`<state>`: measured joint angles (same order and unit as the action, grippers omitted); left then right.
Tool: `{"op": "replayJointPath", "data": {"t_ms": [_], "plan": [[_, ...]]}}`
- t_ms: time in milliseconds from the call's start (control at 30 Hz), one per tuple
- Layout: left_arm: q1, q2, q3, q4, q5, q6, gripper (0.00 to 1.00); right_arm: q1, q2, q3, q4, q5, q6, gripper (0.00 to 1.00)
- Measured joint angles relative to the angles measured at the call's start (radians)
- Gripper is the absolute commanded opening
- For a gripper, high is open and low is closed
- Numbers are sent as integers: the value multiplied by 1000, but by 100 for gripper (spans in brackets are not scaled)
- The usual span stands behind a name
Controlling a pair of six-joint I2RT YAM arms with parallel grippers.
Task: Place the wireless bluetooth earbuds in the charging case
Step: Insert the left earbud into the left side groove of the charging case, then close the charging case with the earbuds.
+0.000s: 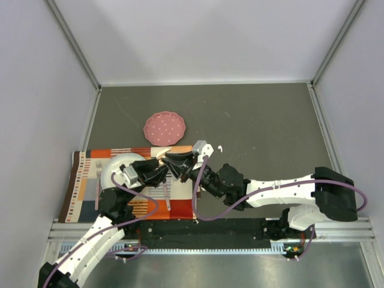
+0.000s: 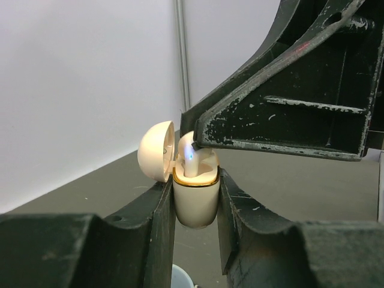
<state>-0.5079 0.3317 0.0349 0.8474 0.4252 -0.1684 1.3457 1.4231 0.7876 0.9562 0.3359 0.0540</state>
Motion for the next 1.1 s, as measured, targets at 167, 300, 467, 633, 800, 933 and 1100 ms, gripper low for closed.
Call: {"op": "replayJointPath", "data": {"t_ms": [167,300,467,633,800,933,1100], "plan": [[0,0,0,2,-5,1,0,0,0,0,-14,-19,1,23],[0,0,0,5,-7,3,0,0,0,0,-20,-24,1,23],[0,0,0,5,-13,3,0,0,-1,0,-17,-23,0,36],[0,0,0,8,-22,4,0,0,-34,-22,5,-7,-11,55],[0,0,0,10,-22,7,0,0,-117,-71,60,11,-13,63],[0,0,0,10,-22,8,0,0,-179,-96,90,61,-13,73],[0,0,0,10,-5,7,0,0,-226,-74,-27,187,3,79]]}}
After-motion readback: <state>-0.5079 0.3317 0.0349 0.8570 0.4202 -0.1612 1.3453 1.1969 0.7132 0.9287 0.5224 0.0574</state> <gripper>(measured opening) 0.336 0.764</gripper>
